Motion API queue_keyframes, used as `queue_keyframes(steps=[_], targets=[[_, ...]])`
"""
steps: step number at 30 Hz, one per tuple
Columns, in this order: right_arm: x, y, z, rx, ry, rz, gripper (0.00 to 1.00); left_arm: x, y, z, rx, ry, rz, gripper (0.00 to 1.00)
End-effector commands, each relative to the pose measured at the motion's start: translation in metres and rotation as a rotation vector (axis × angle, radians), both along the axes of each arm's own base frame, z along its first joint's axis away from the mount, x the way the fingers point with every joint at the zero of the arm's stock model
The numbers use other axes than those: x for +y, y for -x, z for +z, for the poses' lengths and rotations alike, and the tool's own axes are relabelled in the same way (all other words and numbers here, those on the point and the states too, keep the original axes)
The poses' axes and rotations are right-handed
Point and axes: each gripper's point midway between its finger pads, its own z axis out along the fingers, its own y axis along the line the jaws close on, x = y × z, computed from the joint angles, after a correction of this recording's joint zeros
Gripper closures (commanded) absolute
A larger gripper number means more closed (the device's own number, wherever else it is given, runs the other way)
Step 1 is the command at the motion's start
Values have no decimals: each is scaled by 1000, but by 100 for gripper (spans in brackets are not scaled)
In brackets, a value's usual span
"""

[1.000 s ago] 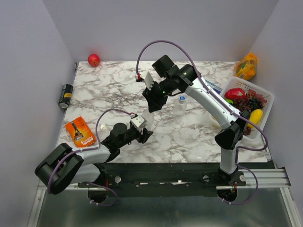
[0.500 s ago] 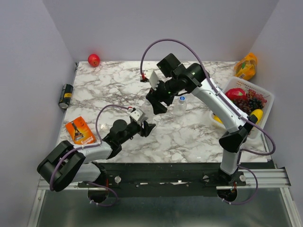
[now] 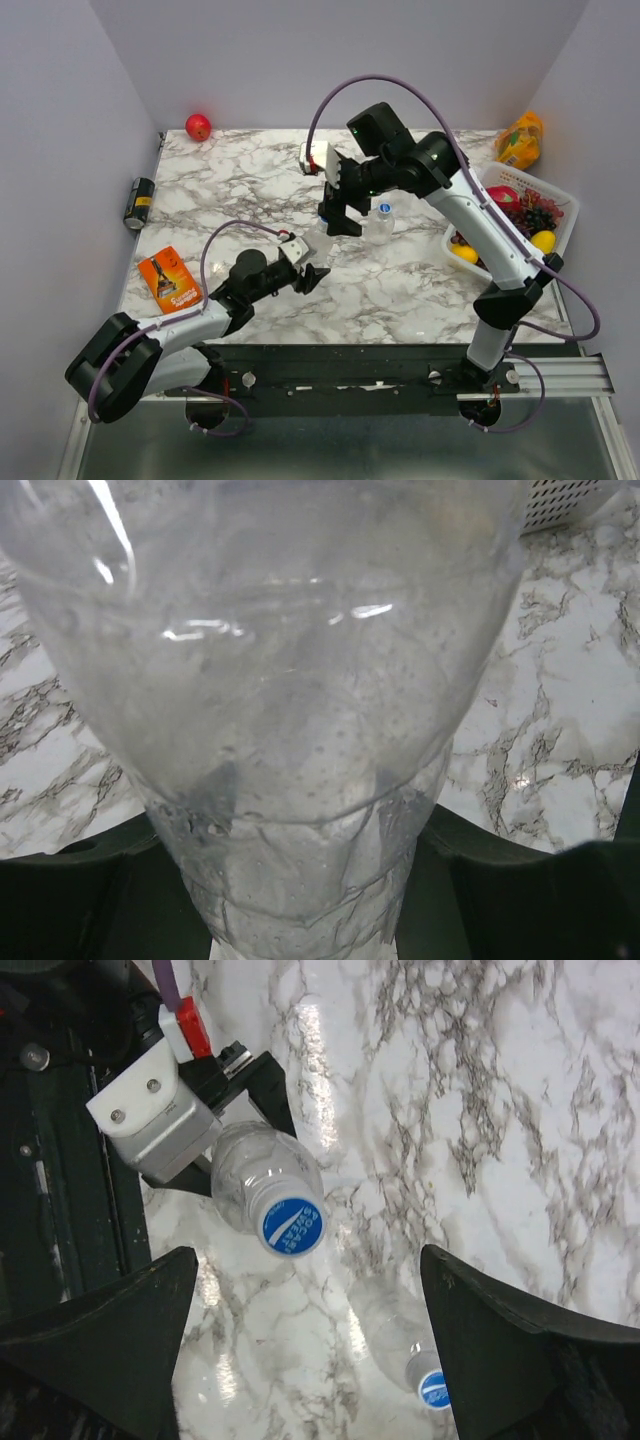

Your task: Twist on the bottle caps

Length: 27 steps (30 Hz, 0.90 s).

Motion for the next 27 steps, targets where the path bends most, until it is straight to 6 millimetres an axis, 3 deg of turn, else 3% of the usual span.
queue_keyframes(steps=[1, 5, 6, 14, 27], targets=[[18, 25, 16, -59, -86, 309, 1, -2, 7, 1, -30, -60, -71, 100], [-1, 54, 6, -133, -52, 547, 1, 0, 10, -4, -72, -115, -102, 100], [-6, 58, -5, -122, -28, 573, 1, 1, 9, -4, -96, -133, -107, 100], [-17, 62, -23, -155, 52, 663, 0, -4, 11, 1, -113, -128, -141, 100], [-7, 55, -47, -146, 99, 595, 0, -11, 11, 20, -65, -39, -131, 100]])
